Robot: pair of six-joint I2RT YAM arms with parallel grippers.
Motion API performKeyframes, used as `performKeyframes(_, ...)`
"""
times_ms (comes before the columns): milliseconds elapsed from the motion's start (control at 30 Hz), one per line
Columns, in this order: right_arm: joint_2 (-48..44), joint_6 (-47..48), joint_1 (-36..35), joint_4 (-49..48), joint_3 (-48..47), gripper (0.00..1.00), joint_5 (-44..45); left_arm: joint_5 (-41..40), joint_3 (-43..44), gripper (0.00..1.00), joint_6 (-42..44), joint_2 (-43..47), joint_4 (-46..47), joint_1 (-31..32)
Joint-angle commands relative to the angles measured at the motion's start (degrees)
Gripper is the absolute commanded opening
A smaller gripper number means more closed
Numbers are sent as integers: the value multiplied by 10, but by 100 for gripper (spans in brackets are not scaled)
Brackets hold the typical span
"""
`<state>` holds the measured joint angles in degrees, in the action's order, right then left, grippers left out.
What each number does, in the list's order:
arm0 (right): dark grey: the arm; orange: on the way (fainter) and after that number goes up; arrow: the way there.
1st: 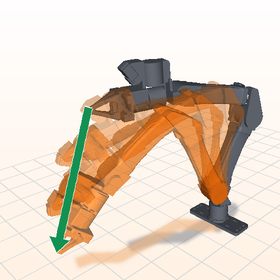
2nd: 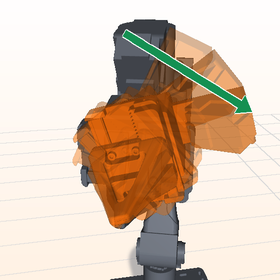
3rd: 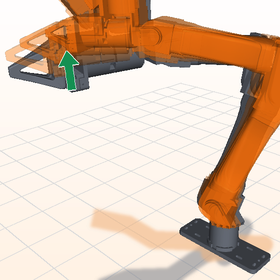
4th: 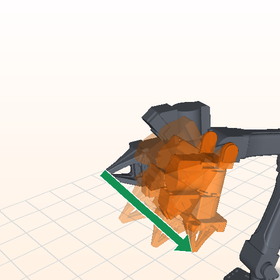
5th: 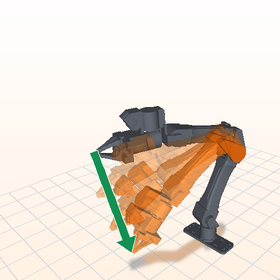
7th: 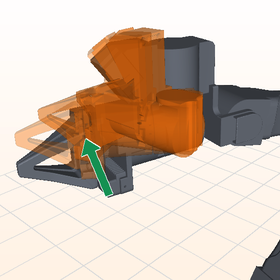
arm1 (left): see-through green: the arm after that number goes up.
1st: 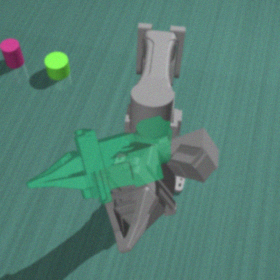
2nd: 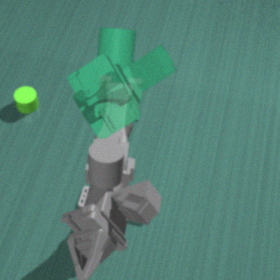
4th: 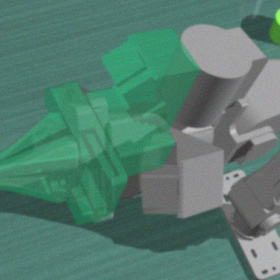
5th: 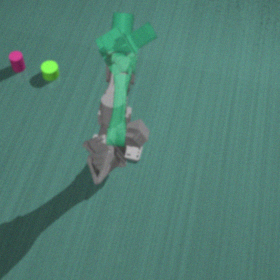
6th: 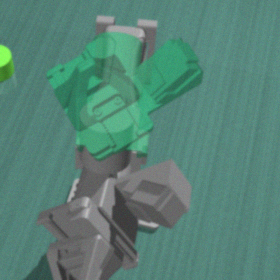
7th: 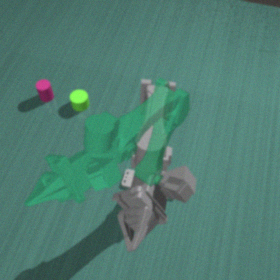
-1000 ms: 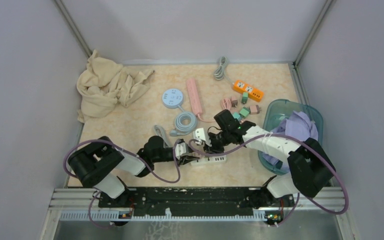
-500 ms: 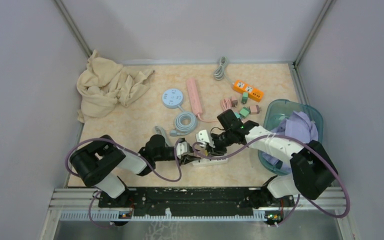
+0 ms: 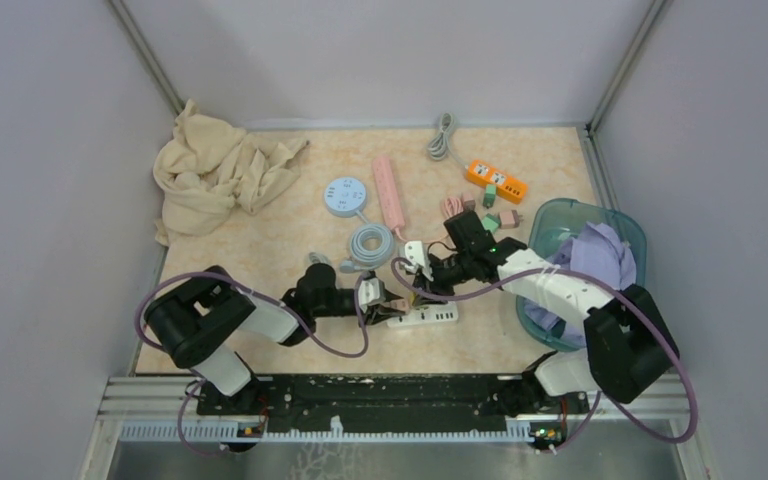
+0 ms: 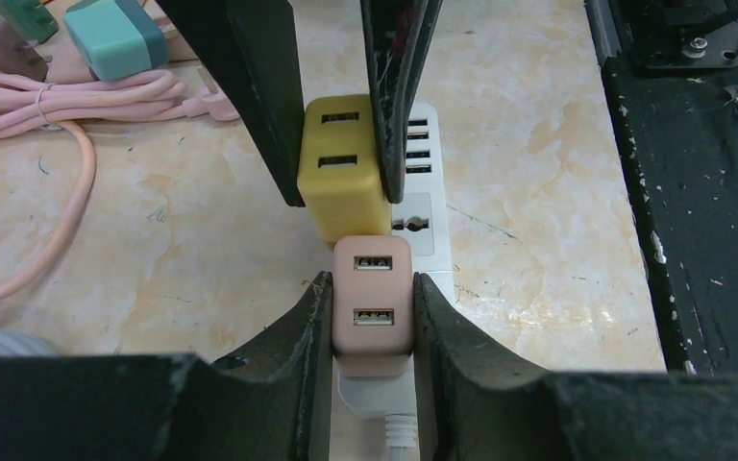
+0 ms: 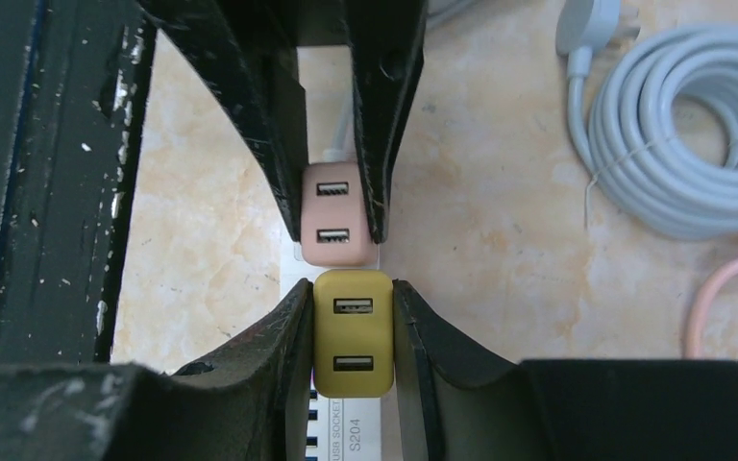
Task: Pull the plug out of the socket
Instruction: Remove the plug from the socket.
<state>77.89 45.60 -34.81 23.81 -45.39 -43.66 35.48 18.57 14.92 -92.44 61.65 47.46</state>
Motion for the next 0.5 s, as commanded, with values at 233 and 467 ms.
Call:
performKeyframes(233,-48,97,-6,35,-26,0,-80,6,-1,0,8,-21,-76,-3)
performKeyframes(467,-80,27,50,-21,-24,0,-34,10,-3,0,10,-22,-71,-3)
